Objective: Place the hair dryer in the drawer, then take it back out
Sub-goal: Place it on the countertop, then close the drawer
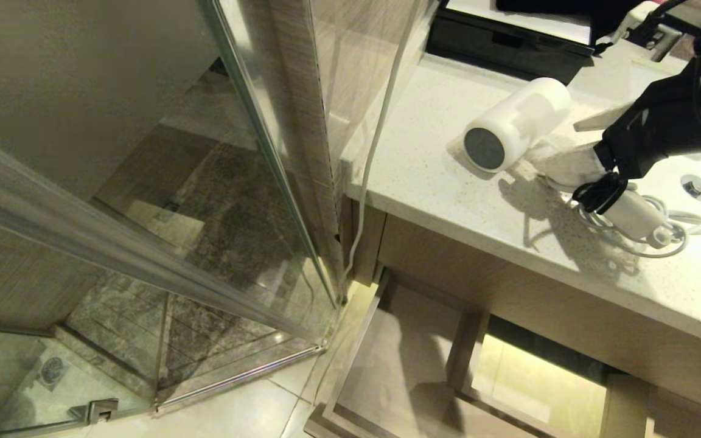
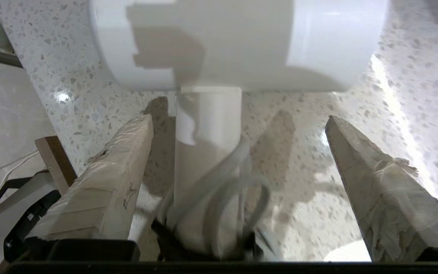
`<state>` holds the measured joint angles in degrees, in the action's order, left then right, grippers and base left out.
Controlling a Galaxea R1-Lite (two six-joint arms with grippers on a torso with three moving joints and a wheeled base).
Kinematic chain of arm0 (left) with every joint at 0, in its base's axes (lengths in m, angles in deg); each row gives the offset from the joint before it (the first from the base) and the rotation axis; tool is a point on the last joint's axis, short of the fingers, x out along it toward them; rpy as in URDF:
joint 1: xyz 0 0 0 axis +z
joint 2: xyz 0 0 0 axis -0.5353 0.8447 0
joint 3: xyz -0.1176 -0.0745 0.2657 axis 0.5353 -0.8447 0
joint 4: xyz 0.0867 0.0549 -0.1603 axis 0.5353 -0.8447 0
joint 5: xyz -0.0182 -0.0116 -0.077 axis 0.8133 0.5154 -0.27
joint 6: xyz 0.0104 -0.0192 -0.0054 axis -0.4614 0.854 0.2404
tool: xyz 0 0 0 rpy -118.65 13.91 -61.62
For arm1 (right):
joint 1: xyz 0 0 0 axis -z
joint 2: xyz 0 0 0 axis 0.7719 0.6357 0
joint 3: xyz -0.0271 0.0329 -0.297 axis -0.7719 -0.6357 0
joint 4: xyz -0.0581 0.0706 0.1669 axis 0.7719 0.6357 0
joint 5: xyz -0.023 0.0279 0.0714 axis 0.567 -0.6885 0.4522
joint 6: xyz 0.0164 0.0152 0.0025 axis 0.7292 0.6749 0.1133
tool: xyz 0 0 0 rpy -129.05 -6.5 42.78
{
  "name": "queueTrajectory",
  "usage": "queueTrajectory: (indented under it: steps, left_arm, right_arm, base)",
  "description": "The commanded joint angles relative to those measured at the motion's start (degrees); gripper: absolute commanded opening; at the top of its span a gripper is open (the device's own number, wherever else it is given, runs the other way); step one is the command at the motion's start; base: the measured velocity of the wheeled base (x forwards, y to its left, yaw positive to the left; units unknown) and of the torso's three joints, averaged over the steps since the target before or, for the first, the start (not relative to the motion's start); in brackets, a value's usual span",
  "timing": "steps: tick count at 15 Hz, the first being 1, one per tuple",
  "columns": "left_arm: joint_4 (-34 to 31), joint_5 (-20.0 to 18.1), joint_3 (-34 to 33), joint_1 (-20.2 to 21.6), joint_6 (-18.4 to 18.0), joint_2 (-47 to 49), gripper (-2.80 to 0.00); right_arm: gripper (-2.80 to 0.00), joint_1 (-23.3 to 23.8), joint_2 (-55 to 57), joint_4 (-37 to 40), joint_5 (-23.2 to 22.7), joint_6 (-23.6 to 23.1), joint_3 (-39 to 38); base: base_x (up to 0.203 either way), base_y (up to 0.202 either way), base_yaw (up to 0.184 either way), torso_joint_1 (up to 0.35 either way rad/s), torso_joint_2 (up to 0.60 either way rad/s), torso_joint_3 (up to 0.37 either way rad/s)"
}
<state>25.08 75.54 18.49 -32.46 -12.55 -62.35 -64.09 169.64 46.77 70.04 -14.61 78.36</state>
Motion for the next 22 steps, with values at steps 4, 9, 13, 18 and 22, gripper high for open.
queueTrajectory:
  steps: [4, 9, 13, 18, 22]
  left_arm:
    - [0.0, 0.0, 0.0, 0.0, 0.0, 0.0, -2.8]
    - [0.0, 0.0, 0.0, 0.0, 0.0, 0.1, -2.8]
    - [0.0, 0.0, 0.0, 0.0, 0.0, 0.1, -2.8]
    - [0.0, 0.0, 0.0, 0.0, 0.0, 0.0, -2.8]
    - [0.0, 0.0, 0.0, 0.0, 0.0, 0.0, -2.8]
  right_arm:
    - [0.0, 1.1, -8.6, 0.3, -0.3, 0.0, -3.6]
    - [-2.8, 1.3, -13.6, 1.7, -0.1, -0.2, -6.3]
    - [-2.8, 1.3, -17.7, 2.9, -0.2, -0.3, -9.3]
    - [-2.8, 1.6, -20.7, 5.3, 0.0, 0.2, -11.1]
    - [-2.8, 4.4, -24.1, 5.1, 0.1, 0.3, -14.0]
  base:
    - [0.0, 0.0, 0.0, 0.0, 0.0, 0.0]
    - [0.0, 0.0, 0.0, 0.0, 0.0, 0.0]
    - [0.0, 0.0, 0.0, 0.0, 0.0, 0.0]
    - [0.0, 0.0, 0.0, 0.0, 0.0, 0.0]
    - [0.0, 0.0, 0.0, 0.0, 0.0, 0.0]
